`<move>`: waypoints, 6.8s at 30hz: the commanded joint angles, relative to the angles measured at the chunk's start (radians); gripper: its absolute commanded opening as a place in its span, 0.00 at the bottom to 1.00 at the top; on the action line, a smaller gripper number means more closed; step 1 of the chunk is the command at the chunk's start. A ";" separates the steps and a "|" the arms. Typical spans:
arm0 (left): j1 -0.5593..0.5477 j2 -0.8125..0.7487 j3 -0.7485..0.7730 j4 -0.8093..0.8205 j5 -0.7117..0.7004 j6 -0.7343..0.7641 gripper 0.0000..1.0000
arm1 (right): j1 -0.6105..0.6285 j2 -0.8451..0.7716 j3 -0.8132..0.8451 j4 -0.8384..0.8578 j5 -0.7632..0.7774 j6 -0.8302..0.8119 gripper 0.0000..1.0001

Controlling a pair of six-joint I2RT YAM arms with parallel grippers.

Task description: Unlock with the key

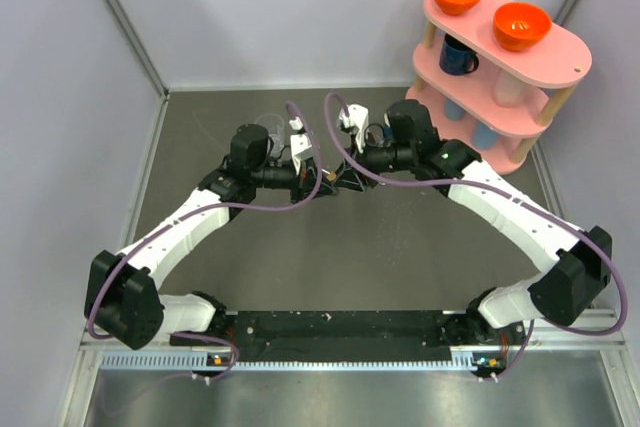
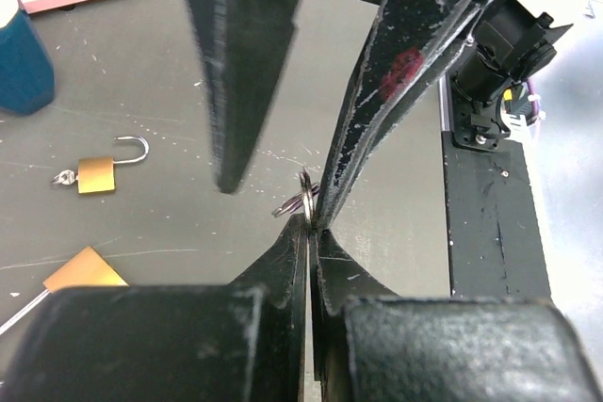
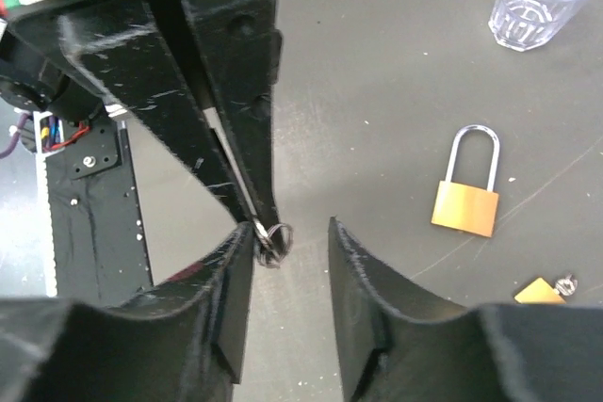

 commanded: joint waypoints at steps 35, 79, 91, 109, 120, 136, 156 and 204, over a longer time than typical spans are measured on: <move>0.055 -0.042 -0.038 0.163 0.141 -0.122 0.42 | -0.142 -0.076 -0.118 0.249 -0.371 0.253 0.00; 0.041 0.001 -0.075 0.385 0.270 -0.362 0.10 | -0.149 -0.071 -0.188 0.398 -0.430 0.315 0.00; 0.041 -0.016 -0.075 0.350 0.226 -0.324 0.00 | -0.148 -0.089 -0.167 0.284 -0.381 0.186 0.00; 0.043 -0.028 -0.070 0.273 0.092 -0.264 0.00 | -0.145 -0.071 -0.113 0.076 -0.295 -0.055 0.00; 0.043 -0.029 -0.083 0.266 0.100 -0.230 0.35 | -0.142 -0.091 -0.101 0.082 -0.306 -0.024 0.00; -0.002 0.006 -0.060 0.204 0.072 -0.159 0.42 | -0.140 -0.100 -0.110 0.143 -0.326 0.052 0.00; -0.020 0.015 -0.038 0.178 0.058 -0.144 0.11 | -0.134 -0.100 -0.118 0.147 -0.322 0.045 0.00; -0.020 -0.010 -0.006 0.057 0.068 -0.040 0.00 | -0.135 -0.114 -0.095 0.054 -0.292 -0.088 0.42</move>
